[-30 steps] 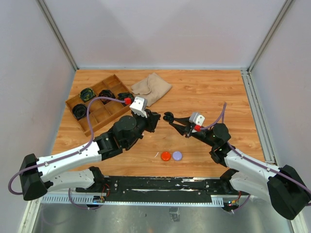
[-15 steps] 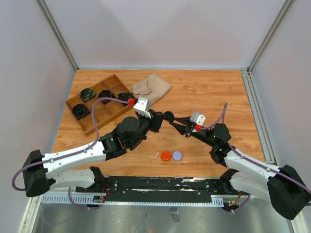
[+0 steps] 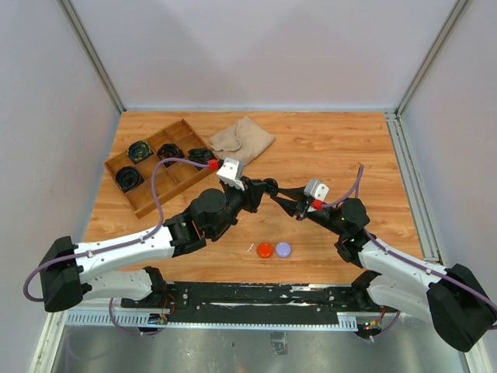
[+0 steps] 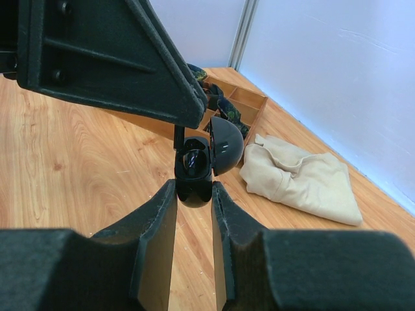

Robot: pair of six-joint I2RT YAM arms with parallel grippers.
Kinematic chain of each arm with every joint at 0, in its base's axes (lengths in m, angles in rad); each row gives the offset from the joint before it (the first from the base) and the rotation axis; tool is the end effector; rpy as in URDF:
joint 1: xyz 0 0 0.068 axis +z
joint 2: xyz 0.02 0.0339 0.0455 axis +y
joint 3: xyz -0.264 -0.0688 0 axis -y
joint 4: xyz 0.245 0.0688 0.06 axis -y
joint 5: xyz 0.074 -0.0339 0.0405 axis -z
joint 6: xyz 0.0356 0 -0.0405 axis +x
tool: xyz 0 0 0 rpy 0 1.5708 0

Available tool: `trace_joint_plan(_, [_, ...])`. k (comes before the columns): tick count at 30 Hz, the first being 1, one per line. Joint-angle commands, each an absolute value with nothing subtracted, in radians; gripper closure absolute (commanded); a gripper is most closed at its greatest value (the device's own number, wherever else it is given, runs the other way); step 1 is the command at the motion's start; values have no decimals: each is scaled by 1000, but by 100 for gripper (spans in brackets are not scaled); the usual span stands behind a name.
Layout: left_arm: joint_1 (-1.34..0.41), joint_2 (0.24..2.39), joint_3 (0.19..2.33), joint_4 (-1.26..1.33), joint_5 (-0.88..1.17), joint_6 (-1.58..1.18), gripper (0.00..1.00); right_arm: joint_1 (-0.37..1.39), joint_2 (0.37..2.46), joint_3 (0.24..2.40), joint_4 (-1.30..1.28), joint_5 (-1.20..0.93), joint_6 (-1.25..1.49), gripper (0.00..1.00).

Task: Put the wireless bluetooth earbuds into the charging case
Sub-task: Place the earbud in the charging case.

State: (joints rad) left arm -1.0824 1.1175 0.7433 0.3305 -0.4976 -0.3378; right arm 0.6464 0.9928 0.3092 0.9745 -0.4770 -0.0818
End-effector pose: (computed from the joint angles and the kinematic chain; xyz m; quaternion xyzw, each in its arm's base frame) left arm 0.1368 -0.2212 0.3125 0.0961 0.7141 -0.3020 0.6242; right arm 0.1536 0.1364 0.2567 -0.3837 0.4747 0.3526 0.7093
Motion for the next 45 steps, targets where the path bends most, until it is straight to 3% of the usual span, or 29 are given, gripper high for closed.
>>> trace_joint_plan(1, [-1095, 1129, 737, 396, -530, -319, 89, 658, 974, 298, 1025, -472, -72, 99])
trace_joint_plan(17, [-1110, 1161, 728, 399, -540, -287, 88, 657, 956, 295, 1020, -466, -71, 99])
trace_joint_plan(45, [-1144, 1169, 746, 396, -487, -288, 65, 657, 958, 292, 1017, -461, -72, 99])
